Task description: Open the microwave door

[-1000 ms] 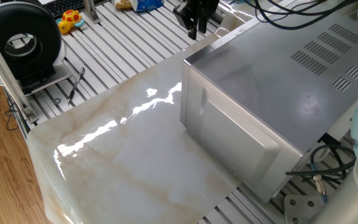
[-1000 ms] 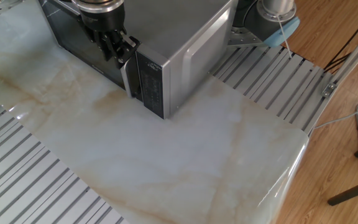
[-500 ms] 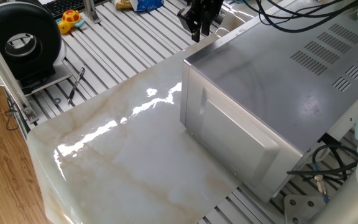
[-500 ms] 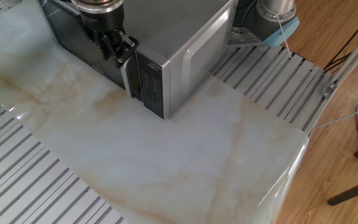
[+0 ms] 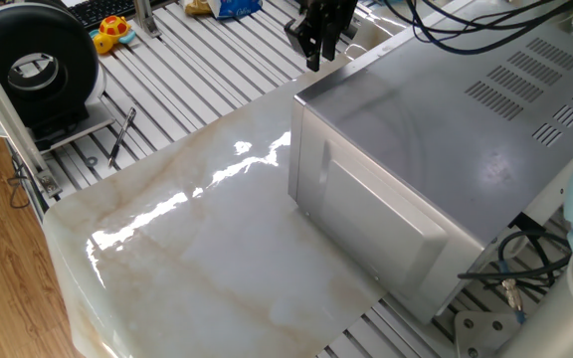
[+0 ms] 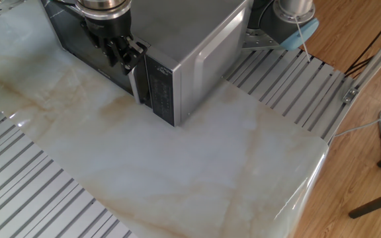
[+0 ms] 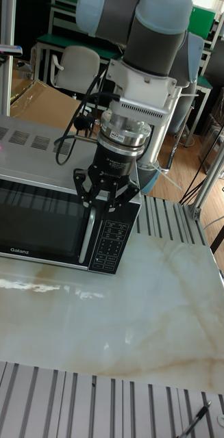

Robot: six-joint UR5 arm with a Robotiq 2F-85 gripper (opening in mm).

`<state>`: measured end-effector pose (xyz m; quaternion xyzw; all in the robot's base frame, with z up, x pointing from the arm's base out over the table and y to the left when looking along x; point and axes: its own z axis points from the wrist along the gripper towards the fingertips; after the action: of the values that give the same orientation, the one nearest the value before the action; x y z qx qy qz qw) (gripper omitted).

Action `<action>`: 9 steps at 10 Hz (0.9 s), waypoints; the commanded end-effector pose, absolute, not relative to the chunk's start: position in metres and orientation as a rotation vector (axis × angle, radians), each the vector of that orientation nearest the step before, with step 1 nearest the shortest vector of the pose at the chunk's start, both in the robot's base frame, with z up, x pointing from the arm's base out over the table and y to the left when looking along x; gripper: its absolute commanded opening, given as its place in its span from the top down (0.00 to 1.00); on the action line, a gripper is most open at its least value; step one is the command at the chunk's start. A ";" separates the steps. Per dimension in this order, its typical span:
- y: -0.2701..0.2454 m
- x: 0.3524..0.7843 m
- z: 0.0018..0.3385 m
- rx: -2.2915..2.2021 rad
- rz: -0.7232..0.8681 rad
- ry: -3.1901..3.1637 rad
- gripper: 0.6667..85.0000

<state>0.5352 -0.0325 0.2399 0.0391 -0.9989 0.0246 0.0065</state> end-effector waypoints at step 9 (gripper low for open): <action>-0.022 0.536 0.244 0.159 -0.022 -3.155 0.62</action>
<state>0.5384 -0.0309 0.2413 0.0580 -0.9982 0.0139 -0.0075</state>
